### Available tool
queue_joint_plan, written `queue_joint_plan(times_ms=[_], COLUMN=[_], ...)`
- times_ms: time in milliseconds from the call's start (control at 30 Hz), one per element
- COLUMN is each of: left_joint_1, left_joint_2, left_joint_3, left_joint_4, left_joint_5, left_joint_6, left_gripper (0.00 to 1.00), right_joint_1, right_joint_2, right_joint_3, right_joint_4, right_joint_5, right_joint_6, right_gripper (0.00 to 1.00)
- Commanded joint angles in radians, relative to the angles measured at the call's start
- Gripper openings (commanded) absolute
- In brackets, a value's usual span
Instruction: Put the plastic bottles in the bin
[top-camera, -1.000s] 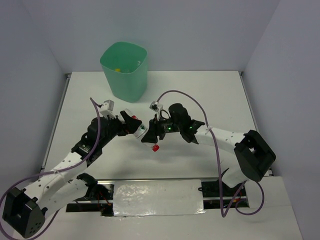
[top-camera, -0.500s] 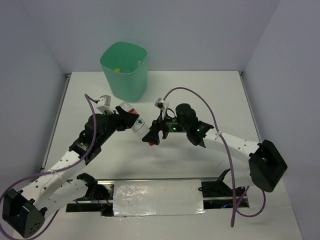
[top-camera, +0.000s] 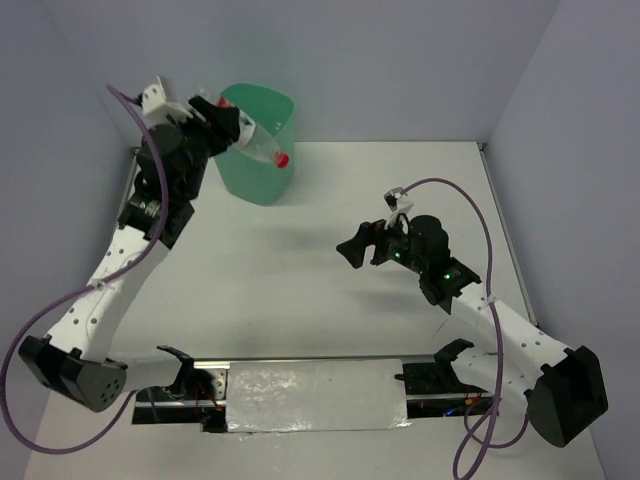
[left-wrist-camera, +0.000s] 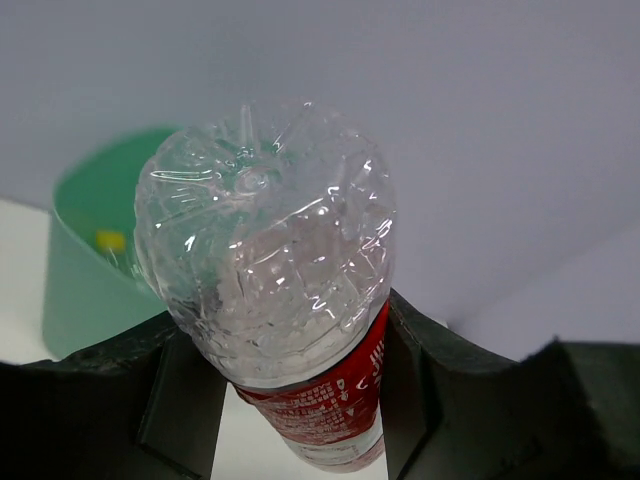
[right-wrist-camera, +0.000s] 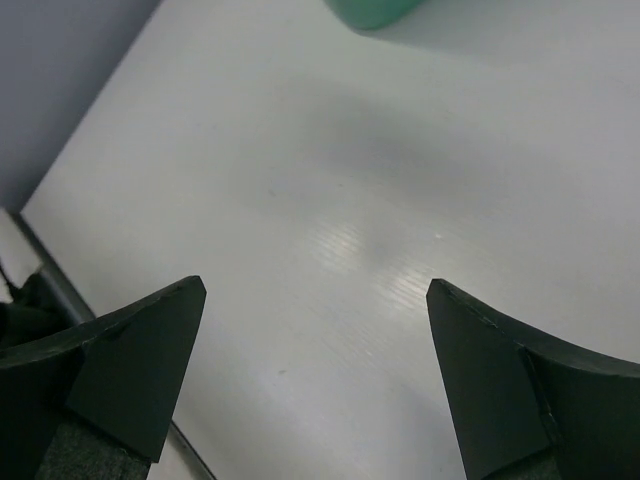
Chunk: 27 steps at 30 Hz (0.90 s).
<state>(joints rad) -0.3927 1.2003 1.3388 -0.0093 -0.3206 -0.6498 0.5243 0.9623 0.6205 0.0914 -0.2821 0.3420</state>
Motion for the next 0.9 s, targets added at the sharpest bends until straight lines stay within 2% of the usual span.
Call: queue_joint_plan(times_ms=[0, 100, 267, 400, 467, 500, 600, 667, 800, 867], left_joint_1=[0.051, 0.081, 0.118, 0.12, 0.118, 0.118, 0.12, 0.12, 0.12, 0.12], left_joint_2=[0.115, 0.235, 0.434, 0.602, 0.694, 0.721, 0.809, 0.818, 0.727, 0.647], left_joint_3=[0.216, 0.362, 0.482, 0.58, 0.663, 0.693, 0.863, 0.898, 0.844, 0.809], left_joint_4=[0.012, 0.034, 0.178, 0.232, 0.226, 0.192, 0.073, 0.042, 0.034, 0.003], left_joint_5=[-0.124, -0.239, -0.423, -0.541, -0.508, -0.5, -0.497, -0.482, -0.448, -0.419], left_joint_6=[0.048, 0.079, 0.07, 0.094, 0.149, 0.154, 0.171, 0.203, 0.229, 0.234], left_gripper=[0.44, 0.54, 0.59, 0.59, 0.75, 0.99, 0.99, 0.99, 0.99, 0.99], right_joint_1=[-0.038, -0.041, -0.059, -0.096, -0.109, -0.121, -0.145, -0.158, -0.173, -0.181], right_joint_2=[-0.007, -0.005, 0.038, 0.055, 0.049, 0.047, 0.035, 0.033, 0.041, 0.036], right_joint_3=[-0.004, 0.002, -0.016, -0.001, -0.013, -0.018, -0.018, -0.016, -0.024, -0.031], right_joint_4=[-0.051, -0.064, -0.015, -0.044, -0.048, -0.045, -0.065, -0.068, -0.035, -0.028], right_joint_5=[0.06, 0.09, 0.043, 0.072, 0.08, 0.081, 0.106, 0.11, 0.064, 0.089], right_joint_6=[-0.01, -0.034, -0.044, -0.069, -0.077, -0.083, -0.106, -0.104, -0.086, -0.078], right_gripper=[1.0, 1.0, 1.0, 1.0, 1.0, 1.0, 1.0, 1.0, 1.0, 1.0])
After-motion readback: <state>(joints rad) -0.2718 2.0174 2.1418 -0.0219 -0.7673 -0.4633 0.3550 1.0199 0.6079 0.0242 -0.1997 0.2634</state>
